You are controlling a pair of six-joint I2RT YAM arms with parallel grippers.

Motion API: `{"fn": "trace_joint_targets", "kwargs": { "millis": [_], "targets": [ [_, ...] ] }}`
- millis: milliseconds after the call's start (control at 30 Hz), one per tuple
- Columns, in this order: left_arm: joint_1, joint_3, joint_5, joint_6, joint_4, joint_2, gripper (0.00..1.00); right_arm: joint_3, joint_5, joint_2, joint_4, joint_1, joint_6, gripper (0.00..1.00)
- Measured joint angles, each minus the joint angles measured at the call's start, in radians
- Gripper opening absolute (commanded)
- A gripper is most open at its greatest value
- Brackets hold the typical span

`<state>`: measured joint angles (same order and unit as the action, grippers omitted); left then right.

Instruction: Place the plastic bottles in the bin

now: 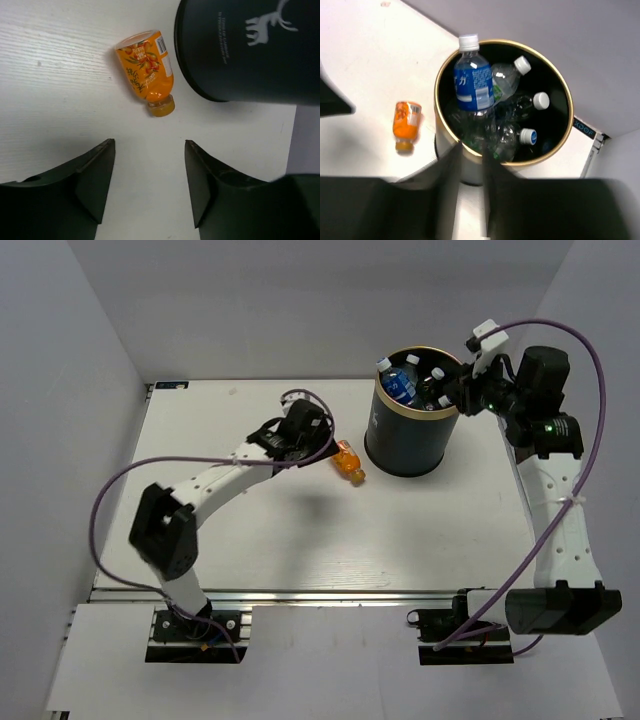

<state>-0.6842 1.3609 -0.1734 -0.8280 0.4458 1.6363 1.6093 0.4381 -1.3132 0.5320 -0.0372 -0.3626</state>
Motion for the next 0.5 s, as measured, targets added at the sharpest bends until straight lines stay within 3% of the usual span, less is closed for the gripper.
{"fn": "trace_joint_targets", "kwargs": {
  "millis": [67,100,233,500],
  "targets": [
    [-0.002,0.092,-0.004,-0.033,0.049,0.107,0.79,-0.058,0.007,0.044,0.008,0.01,0.016,0.58],
    [-0.004,0.147,-0.009,-0.053,0.075,0.165,0.84,-0.101,0.007,0.069,0.013,0.014,0.015,0.63],
    [-0.018,0.288,-0.014,-0.099,0.131,0.328,1.0,-0.25,0.01,0.131,0.058,0.039,0.01,0.66],
    [-0.045,0.462,-0.051,-0.151,0.196,0.494,1.0,-0.389,0.026,0.22,0.103,0.084,0.033,0.66]
  ]
}}
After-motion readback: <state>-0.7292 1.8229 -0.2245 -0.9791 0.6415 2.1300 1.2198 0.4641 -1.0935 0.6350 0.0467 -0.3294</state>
